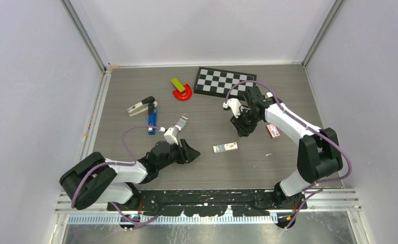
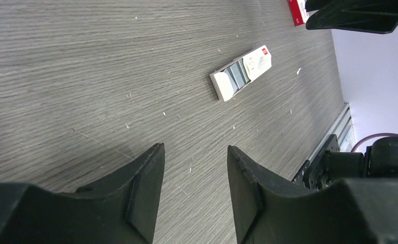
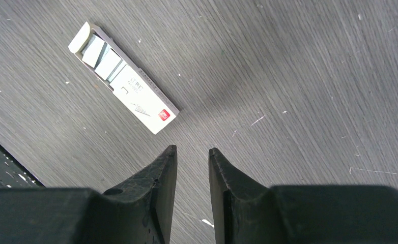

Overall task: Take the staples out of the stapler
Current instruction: Close the staple box at the center of the board.

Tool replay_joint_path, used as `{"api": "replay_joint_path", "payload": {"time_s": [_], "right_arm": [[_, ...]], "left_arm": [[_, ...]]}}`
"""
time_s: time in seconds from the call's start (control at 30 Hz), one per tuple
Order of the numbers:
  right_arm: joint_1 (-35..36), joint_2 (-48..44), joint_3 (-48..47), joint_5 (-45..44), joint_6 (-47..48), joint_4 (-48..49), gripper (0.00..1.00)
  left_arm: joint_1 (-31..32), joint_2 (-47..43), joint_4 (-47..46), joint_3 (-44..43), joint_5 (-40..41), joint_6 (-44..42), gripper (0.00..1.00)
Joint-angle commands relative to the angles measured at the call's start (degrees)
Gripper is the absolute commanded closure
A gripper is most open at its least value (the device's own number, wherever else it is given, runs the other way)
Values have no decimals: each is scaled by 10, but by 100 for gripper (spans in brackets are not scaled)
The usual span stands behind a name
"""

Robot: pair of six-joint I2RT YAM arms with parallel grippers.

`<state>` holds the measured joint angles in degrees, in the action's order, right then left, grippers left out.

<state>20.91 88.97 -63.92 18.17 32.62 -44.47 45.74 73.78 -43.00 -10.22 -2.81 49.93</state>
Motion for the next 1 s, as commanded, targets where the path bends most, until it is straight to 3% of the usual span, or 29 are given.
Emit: {"api": "replay_joint_path", "payload": {"time_s": [0.0,0.4,0.67,0.97], "right_arm": [[0,16,-9,-22,-5,1,66],[0,67,-10,-59,-69,30,73],[0,82,-25,-24,-21,-39,75],[7,106,-24,-4,-24,-44,76]], "left_arm": [[2,26,-24,-28,6,16,51],[34,130,-22,-84,63,55,61],[42,193,-60,-120,56,67,63],[45,233,-99,-131,49,83,64]]}}
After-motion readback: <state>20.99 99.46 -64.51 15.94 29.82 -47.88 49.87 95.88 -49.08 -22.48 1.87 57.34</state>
